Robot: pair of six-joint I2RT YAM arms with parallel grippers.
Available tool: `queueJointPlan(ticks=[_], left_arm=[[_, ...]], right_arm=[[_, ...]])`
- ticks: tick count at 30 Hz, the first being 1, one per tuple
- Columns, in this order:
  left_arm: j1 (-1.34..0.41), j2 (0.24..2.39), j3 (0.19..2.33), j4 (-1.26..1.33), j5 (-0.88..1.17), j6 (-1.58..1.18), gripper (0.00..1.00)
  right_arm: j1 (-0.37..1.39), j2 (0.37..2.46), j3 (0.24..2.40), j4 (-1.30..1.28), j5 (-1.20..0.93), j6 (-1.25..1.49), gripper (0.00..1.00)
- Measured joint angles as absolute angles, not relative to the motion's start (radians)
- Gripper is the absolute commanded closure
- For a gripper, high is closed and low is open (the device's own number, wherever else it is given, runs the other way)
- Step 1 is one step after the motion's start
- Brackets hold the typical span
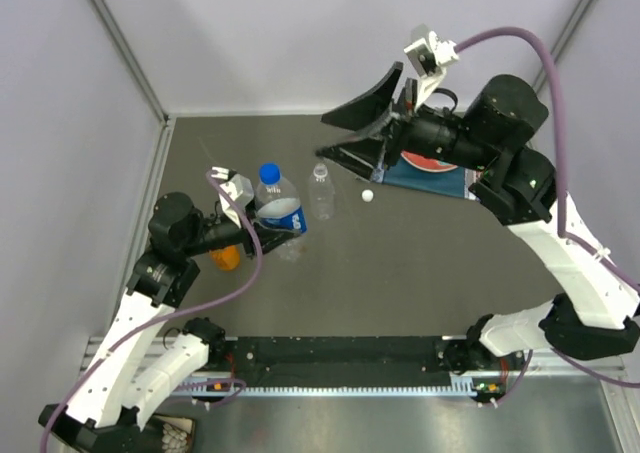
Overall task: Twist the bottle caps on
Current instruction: Screw the bottle cap onto the plastic bottle.
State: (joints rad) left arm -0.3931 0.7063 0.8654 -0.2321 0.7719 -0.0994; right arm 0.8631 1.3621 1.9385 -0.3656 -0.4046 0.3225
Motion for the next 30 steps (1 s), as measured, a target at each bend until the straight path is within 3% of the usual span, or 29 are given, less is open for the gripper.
queueJointPlan(ticks=[6, 10, 18, 30], left_arm=[[-0.393, 0.739, 0.868, -0.159, 1.145, -0.144, 0.93], [-0.393, 0.758, 0.876, -0.157, 1.271, -0.164, 0.93], [-0.393, 0.762, 0.888, -0.156, 1.331, -0.174, 0.94], [-0.393, 0.762, 0.891, -0.165, 1.304, -0.136, 0.95]], right_arm=[[0.854, 1.388, 1.878, -0.218, -0.795, 0.315, 0.37], [0.847, 1.503, 1.878, -0.163, -0.973, 0.362, 0.41], [0.843, 1.606, 1.871, 0.012, -1.161, 0.542, 0.50], [0.841, 1.612, 1.833, 0.210, -1.225, 0.702, 0.54]])
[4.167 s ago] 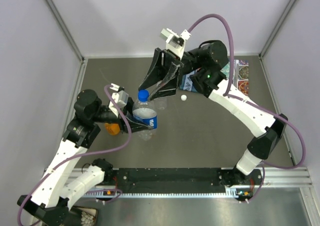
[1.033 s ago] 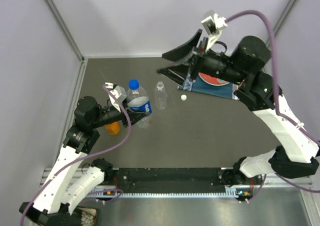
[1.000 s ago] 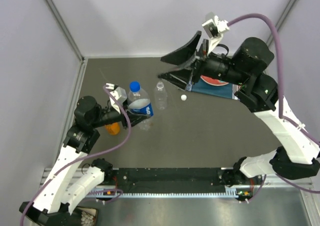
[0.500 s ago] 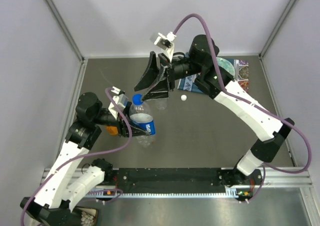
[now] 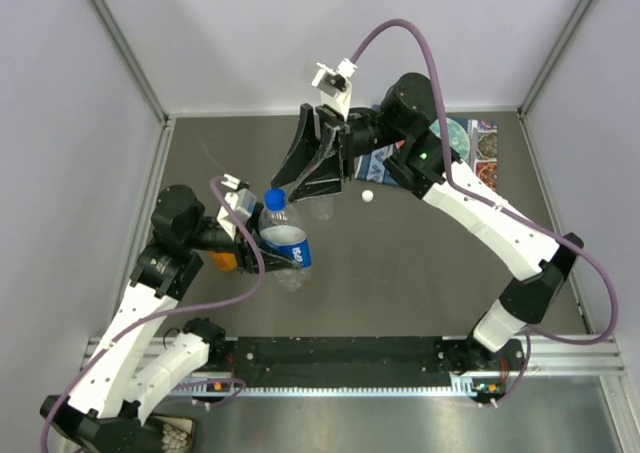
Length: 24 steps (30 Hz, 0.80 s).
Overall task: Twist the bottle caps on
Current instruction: Screw the bottle cap onto the plastic bottle.
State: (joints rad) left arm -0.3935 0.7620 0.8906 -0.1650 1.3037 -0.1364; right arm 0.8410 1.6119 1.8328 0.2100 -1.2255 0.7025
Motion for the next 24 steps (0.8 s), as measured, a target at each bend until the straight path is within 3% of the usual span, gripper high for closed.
queueJointPlan(ticks=[10, 24], left_arm=[[-0.391, 0.762, 0.892, -0.181, 1.286, -0.132, 0.95], [-0.390, 0.763, 0.897, -0.201, 1.211, -0.097, 0.95]], right_arm=[[0.841, 1.677, 1.849, 0.217, -1.226, 0.746, 0.56], [0.841, 1.671, 1.849, 0.203, -1.221, 0.708, 0.96]])
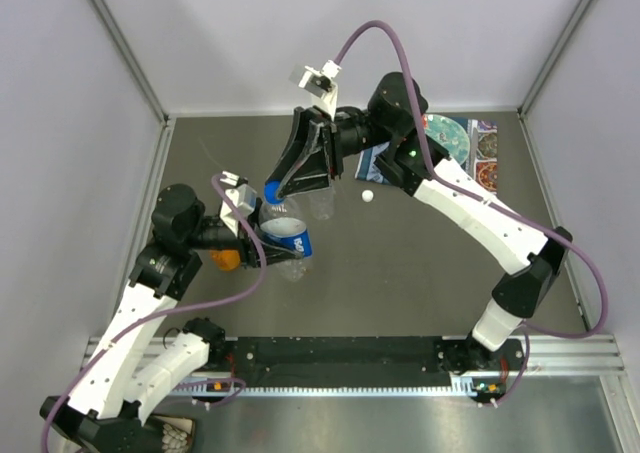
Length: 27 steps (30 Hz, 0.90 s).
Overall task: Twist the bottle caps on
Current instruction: Screw the bottle cap onto the plastic bottle.
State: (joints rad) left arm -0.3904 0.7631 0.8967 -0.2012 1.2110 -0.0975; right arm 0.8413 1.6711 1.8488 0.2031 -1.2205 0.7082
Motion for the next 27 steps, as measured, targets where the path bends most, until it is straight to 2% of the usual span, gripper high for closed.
queueJointPlan(ticks=[2, 8, 9, 10, 13, 18, 27], left_arm=[[-0.390, 0.761, 0.898, -0.218, 1.171, -0.076, 0.96], [-0.389, 0.759, 0.907, -0.258, 0.920, -0.003, 0.96], [-0.389, 0.759, 0.909, -0.260, 0.879, 0.004, 0.96], [-0.387, 0.759, 0.909, -0.263, 0.839, 0.010, 0.96], [-0.386, 0.759, 0.909, -0.286, 0.786, 0.017, 0.97], [-0.387, 0.759, 0.909, -0.308, 0.775, 0.026, 0.96], [-0.387, 0.760, 0.909, -0.318, 0.724, 0.020, 0.92]], right_arm=[[0.841, 1.664, 1.850, 0.149, -1.197, 0.674, 1.00], [0.848, 1.662, 1.979, -0.241, -0.955, 0.444, 0.99], [0.856, 1.663, 2.007, -0.303, -0.889, 0.409, 0.89], [0.863, 1.663, 2.022, -0.341, -0.839, 0.384, 0.67], [0.897, 1.647, 2.031, -0.418, -0.678, 0.311, 0.49], [0.921, 1.608, 1.964, -0.426, -0.548, 0.254, 0.47], [0.930, 1.591, 1.915, -0.380, -0.509, 0.221, 0.50]])
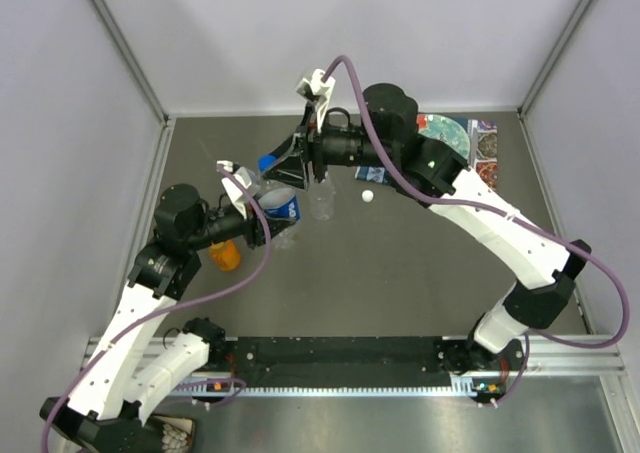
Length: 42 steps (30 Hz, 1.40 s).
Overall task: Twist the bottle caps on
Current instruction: Screw the bottle cap onto the plastic bottle, then place the plastic bottle at the center of the board.
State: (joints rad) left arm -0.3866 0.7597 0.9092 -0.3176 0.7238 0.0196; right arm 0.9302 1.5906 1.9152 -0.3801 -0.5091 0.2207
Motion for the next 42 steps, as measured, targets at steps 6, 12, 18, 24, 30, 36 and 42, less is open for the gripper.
queueJointPlan(ticks=[6, 12, 18, 24, 30, 36, 42], left_arm=[[-0.387, 0.760, 0.909, -0.319, 0.645, 0.007, 0.91], [-0.387, 0.757, 0.909, -0.317, 0.650, -0.018, 0.90], [-0.385, 0.744, 0.905, -0.319, 0.669, -0.038, 0.40], [-0.386, 0.712, 0.933, -0.344, 0.632, 0.005, 0.01], [-0.368, 0.655, 1.026, -0.433, 0.437, 0.067, 0.01], [-0.361, 0.582, 1.119, -0.501, 0.170, 0.118, 0.01], [-0.353, 0.561, 1.234, -0.509, -0.023, 0.134, 0.01]], right_arm=[[0.952, 1.592, 1.883, -0.373, -0.453, 0.175, 0.65], [0.960, 1.590, 1.877, -0.348, -0.422, 0.144, 0.79], [0.962, 1.577, 1.835, -0.284, -0.427, 0.150, 0.92], [0.962, 1.579, 1.780, -0.227, -0.387, 0.139, 0.95], [0.962, 1.627, 1.784, -0.198, -0.351, 0.091, 0.96], [0.962, 1.763, 1.882, -0.155, -0.313, 0.019, 0.94], [0.962, 2.026, 2.019, 0.029, -0.295, -0.046, 0.96]])
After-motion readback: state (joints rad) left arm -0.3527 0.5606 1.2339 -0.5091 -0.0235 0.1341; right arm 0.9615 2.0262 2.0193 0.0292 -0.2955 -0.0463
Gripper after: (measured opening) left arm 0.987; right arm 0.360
